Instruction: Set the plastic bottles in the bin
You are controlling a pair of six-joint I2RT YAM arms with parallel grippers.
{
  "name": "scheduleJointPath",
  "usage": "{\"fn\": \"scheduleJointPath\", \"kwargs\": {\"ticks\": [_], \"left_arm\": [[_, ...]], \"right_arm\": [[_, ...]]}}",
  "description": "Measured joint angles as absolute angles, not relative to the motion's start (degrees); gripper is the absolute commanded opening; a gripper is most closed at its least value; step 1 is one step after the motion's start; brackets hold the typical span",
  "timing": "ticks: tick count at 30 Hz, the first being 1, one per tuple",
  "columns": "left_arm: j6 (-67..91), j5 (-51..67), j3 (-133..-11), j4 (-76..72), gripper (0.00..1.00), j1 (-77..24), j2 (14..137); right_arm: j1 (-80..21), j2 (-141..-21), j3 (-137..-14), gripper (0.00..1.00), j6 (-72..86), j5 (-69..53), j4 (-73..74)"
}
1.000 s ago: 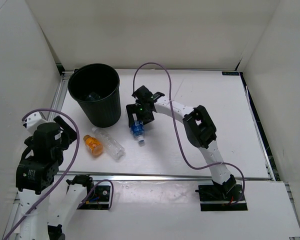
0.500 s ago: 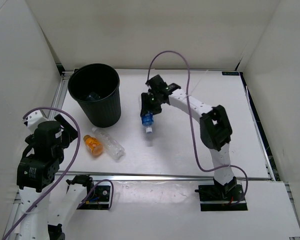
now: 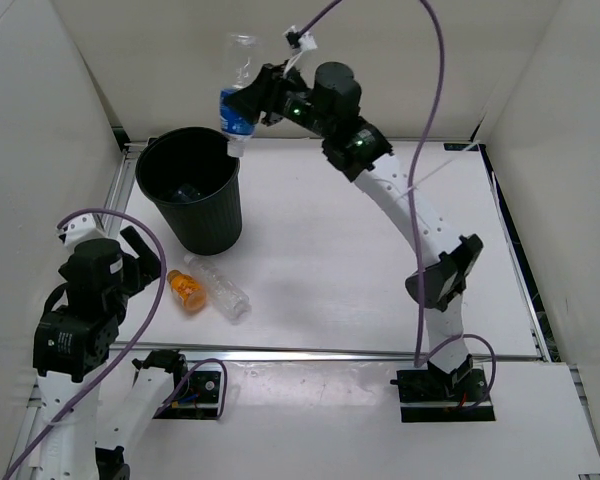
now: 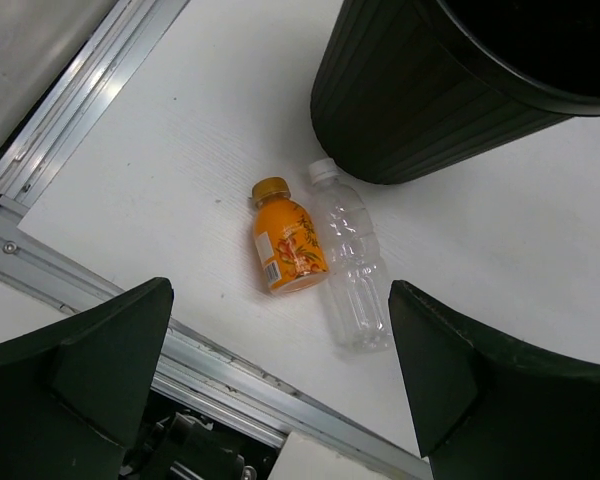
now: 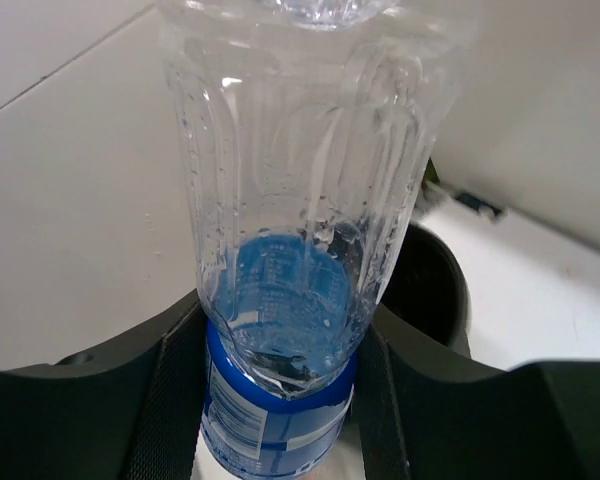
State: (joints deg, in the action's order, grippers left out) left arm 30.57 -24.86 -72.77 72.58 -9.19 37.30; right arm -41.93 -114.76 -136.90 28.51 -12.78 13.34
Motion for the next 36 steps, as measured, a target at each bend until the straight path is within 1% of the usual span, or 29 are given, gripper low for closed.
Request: {"fn": "scheduleJointPath", "kwargs": {"ticks": [1,2,3,6,7,9,10,11,13,17,20,23,26,28,30,33,36], "left_arm": [[30.04,-24.38,-73.32,72.64,1.00,-9.19,37.52],[29.47,-23.73,-74.06,72.77,1.00,-9.19,37.82],[29.04,-23.33,-74.70,72.90,1.00,-9.19,38.11],[27.46,-22.37,-77.21,73.32,1.00,-9.19,39.66],[27.14,-22.06,-77.87,73.34,1.00,-9.19,40.16],[26.55,-21.74,-78.85,73.52,1.00,-9.19,41.21],[26.35,-21.67,-79.05,73.60,1.00,-9.19,41.60],[26.17,-21.58,-79.31,74.00,1.00,-9.19,42.06],[25.89,-21.54,-79.50,74.81,1.00,-9.19,42.63],[25.82,-21.61,-79.55,75.55,1.00,-9.19,42.81],[26.15,-21.71,-79.44,75.07,1.00,-9.19,42.63],[27.11,-22.68,-78.50,73.89,1.00,-9.19,42.22],[28.42,-23.83,-75.61,71.94,1.00,-9.19,41.23],[29.63,-24.32,-72.97,70.98,1.00,-9.19,40.32],[31.55,-24.75,-70.63,70.22,1.00,-9.19,39.55],[34.26,-24.80,-67.77,69.32,1.00,-9.19,38.37],[36.51,-24.56,-65.12,68.01,1.00,-9.19,36.77]], "right_arm": [[-42.41,-115.20,-137.08,0.33,27.75,-12.69,10.68],[-43.79,-117.40,-137.62,0.37,26.70,-12.47,7.49],[-44.47,-119.28,-138.10,0.40,25.93,-12.29,5.17],[-46.68,-126.93,-140.68,0.45,23.16,-11.90,-0.78],[-47.22,-129.38,-140.79,0.45,22.20,-11.86,-2.20],[-47.99,-133.93,-140.79,0.54,20.47,-11.38,-3.75],[-48.21,-135.74,-140.79,0.63,19.70,-11.03,-4.10],[-48.38,-137.49,-140.79,1.00,18.87,-10.79,-4.34],[-48.49,-139.90,-140.84,1.00,16.29,-10.20,-6.59],[-48.49,-138.06,-139.44,1.00,12.69,-8.91,-6.46],[-48.49,-132.68,-135.00,1.00,10.96,-6.44,-4.99],[-48.49,-126.39,-133.08,1.00,10.07,-4.03,-2.39],[-48.49,-117.38,-129.32,1.00,9.58,-2.24,0.23],[-48.45,-109.40,-123.72,1.00,8.93,-1.54,1.80],[-48.42,-101.01,-115.00,1.00,9.02,-0.56,1.91],[-48.86,-87.96,-95.39,1.00,9.96,-0.38,1.32],[-51.42,-81.84,-76.99,1.00,10.09,-1.26,0.30]]}}
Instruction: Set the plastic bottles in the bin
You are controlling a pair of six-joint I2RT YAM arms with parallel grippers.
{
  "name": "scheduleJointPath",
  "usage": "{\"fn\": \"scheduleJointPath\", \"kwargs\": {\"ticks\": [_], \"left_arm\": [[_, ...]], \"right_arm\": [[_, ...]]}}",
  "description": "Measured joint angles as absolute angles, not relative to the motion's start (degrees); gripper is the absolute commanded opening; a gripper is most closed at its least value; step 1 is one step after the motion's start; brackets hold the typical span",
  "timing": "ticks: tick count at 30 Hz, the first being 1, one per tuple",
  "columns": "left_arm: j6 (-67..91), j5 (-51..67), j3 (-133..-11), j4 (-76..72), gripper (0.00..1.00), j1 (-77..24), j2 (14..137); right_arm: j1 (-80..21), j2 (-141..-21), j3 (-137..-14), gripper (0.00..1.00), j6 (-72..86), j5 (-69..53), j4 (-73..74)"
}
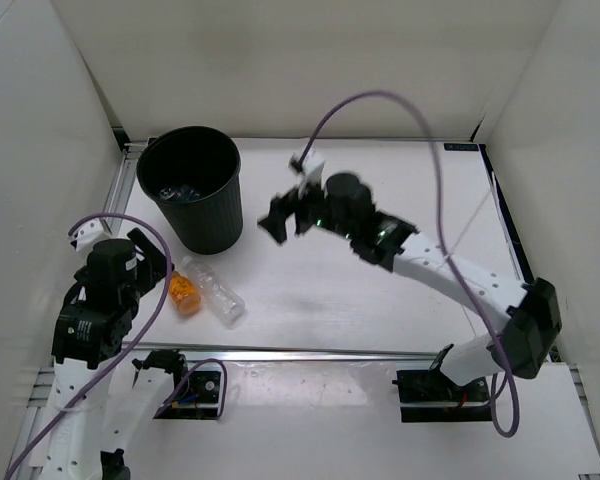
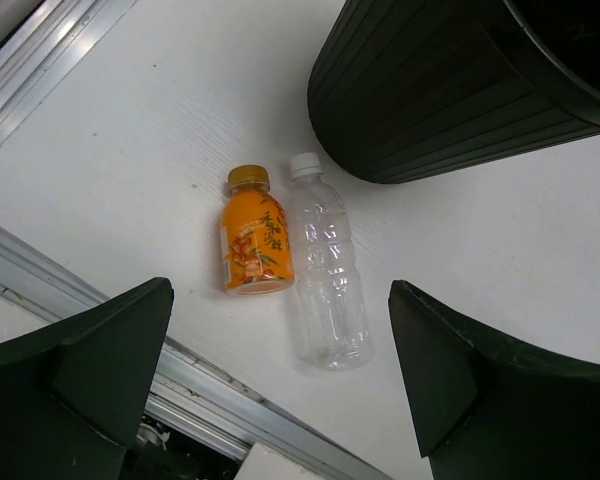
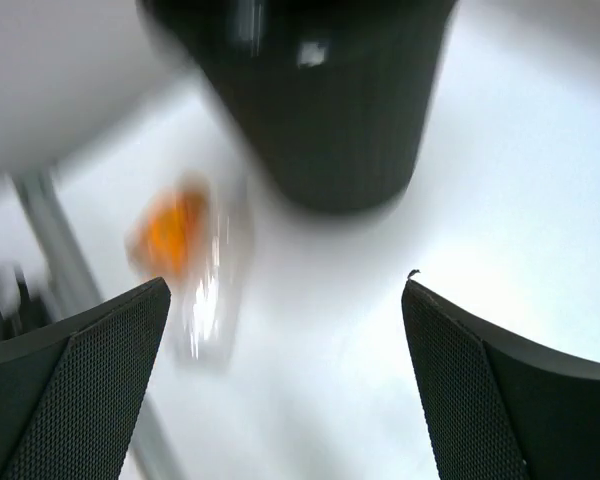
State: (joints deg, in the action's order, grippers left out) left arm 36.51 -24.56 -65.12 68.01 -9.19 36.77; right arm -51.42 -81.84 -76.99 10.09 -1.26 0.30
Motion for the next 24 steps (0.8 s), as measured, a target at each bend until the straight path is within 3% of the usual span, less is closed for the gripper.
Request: {"fn": "scheduleJointPath", "kwargs": {"ticks": [7,24], "left_arm": [[39.53,-24.75,-62.78,67.48,1.00,-9.19,32.88],[44.29,-28.21,-65.54,76.53,1.00,-9.19,29.50]], "right_arm": [[-60.18,-90.32,-62.81,1.00,10.11,-3.40,4.25],[-62.39,-108.55,-71.50,1.00,18.90,-12.27,-6.42]]}}
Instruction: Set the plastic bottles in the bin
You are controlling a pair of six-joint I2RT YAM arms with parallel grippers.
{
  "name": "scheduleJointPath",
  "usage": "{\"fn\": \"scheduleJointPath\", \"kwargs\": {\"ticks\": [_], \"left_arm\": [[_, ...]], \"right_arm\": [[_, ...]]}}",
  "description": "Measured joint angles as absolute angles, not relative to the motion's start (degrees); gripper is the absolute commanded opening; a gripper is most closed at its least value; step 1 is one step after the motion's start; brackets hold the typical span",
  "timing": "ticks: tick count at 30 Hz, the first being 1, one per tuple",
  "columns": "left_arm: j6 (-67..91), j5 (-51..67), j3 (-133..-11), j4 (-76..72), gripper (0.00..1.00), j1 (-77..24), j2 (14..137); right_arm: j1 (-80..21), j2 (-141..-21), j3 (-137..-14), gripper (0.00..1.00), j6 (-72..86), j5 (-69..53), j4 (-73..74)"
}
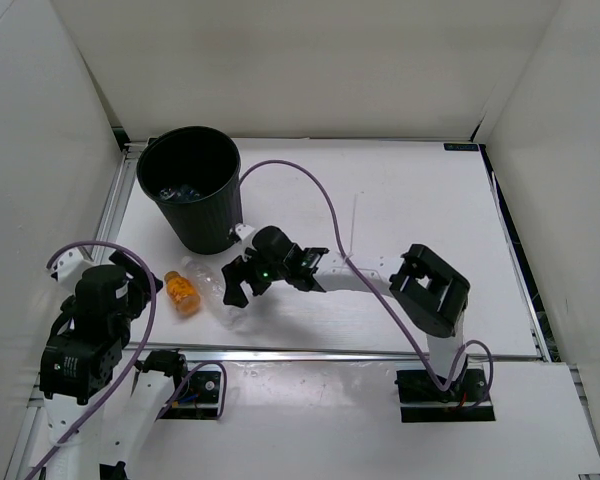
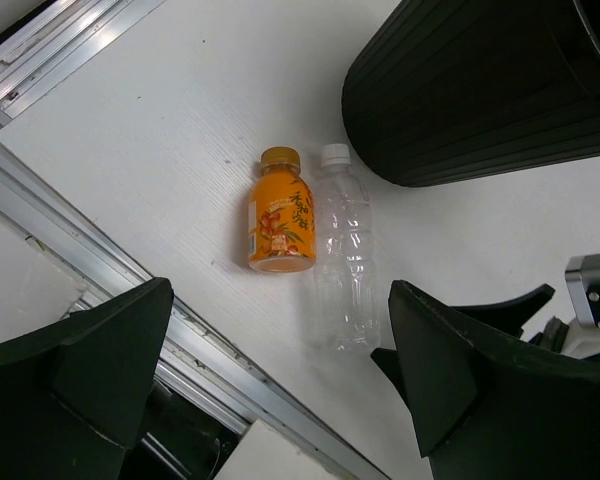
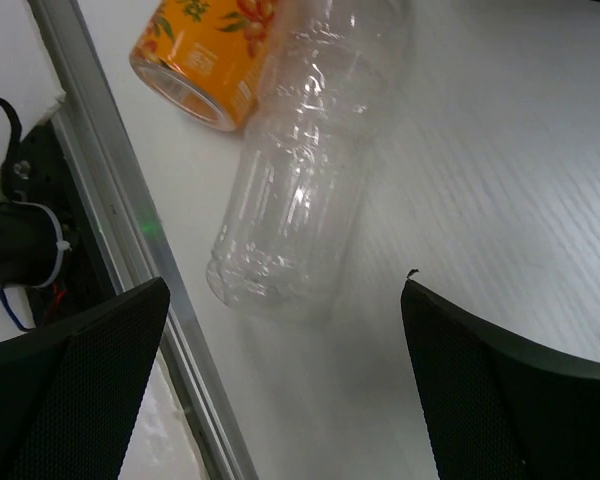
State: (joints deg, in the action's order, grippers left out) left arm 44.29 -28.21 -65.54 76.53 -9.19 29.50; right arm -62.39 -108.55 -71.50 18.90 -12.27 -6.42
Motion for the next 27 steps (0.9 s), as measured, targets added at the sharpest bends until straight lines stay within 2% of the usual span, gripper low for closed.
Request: {"fn": "scheduleJointPath", "kwargs": {"ticks": [6,10,13,17,23,27], "left_arm": [[43.57,-26.87,-65.54,76.82,1.00,-9.19,29.39],[42.33,-25.32,-65.76,76.90,1.00,-9.19,29.41],[41.34,-24.49,-66.89,76.99,1.00,-9.19,29.41],[40.69,-24.29,-67.92,76.97,1.00,-9.19,29.36],[40.51,-24.43,-68.05,76.97,1.00,-9.19,28.64],[40.56,-24.51,-67.72,76.95,1.00,-9.19,27.59]], "right_arm": [[-62.63,-112.51,-76.01,0.98,21.50,-14.92,-7.44],[-62.81,-117.80,-82.67,0.86,22.61,-16.19,-6.22],[-62.94,-121.86,-87.02,0.85,23.59,-17.06,-5.76],[-63.02,-124.03,-87.59,0.78,24.21,-18.26,-3.53],[-63.02,-124.25,-87.44,0.77,25.06,-19.66,-2.44],[-63.02,-124.25,-87.42,0.81,25.54,-19.92,-1.63]]}}
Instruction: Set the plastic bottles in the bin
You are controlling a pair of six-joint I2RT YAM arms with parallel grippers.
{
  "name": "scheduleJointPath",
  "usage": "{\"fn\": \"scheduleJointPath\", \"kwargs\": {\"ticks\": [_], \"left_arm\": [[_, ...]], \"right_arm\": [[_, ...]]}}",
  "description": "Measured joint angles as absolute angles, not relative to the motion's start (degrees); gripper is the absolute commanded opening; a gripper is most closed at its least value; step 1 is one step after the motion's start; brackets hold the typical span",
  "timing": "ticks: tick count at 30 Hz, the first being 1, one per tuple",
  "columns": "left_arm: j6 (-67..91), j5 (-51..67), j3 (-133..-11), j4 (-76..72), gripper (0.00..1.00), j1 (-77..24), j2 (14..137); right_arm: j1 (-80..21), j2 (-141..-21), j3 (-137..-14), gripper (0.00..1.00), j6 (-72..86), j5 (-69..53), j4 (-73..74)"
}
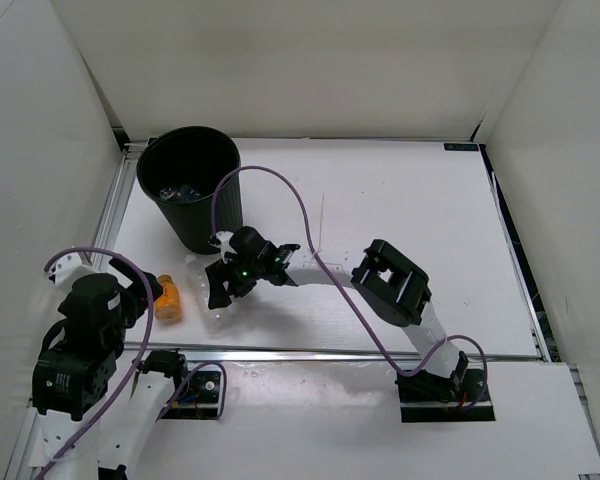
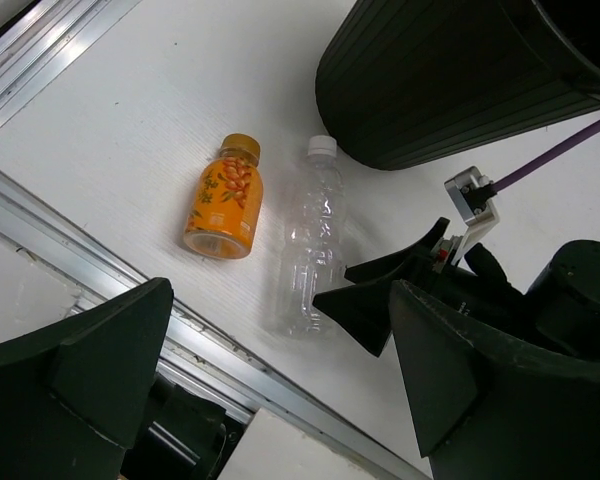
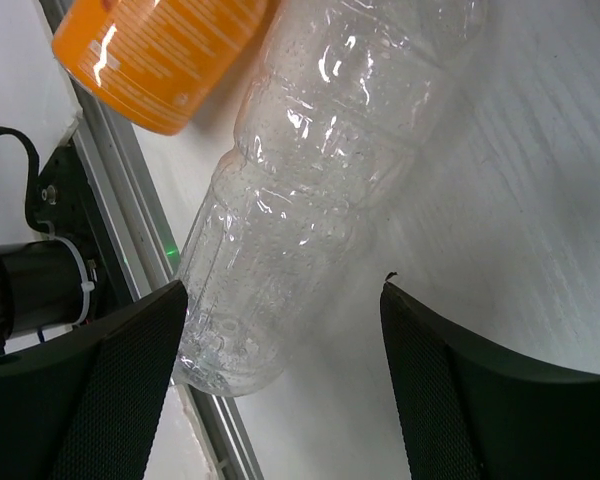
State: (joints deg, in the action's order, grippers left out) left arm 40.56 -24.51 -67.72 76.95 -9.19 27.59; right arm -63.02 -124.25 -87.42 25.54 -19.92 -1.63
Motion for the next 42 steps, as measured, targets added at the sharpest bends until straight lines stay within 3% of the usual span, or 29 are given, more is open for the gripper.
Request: {"fn": "scheduleJointPath", "kwargs": {"ticks": [14,19,23,35,39,42], "left_arm": [[39.40,-24.05,-66.83,77.17,1.00,-9.19,26.02],[38.79,-23.92,-66.83,77.19,1.00,-9.19,25.36],[38.59,-23.90,-66.83,77.19,1.00,-9.19,24.93],[42.98,-27.46,-66.92,77.19,1.00,-9.19,23.81],[45.36,-29.43,-66.92,77.19,1.00,-9.19,23.79],[47.09,-30.89,-66.92,77.19,1.00,-9.19,23.79]], "right_arm": [[-65.67,-131.20,-98.52,0.75,26.76,-15.88,7.62],[-65.80,-131.20,-98.52,0.61,27.90,-13.98,8.27],[-65.80,-130.41,-97.47,0.42,28.58,-12.78,8.91],[-69.97,-108.44,-77.69,0.27,23.70,0.62,19.90],[-75.02,-99.37,-78.06,0.26,19.81,6.98,22.81],[-75.50,-96.36,-85.86,0.24,16.10,11.35,24.60]]}}
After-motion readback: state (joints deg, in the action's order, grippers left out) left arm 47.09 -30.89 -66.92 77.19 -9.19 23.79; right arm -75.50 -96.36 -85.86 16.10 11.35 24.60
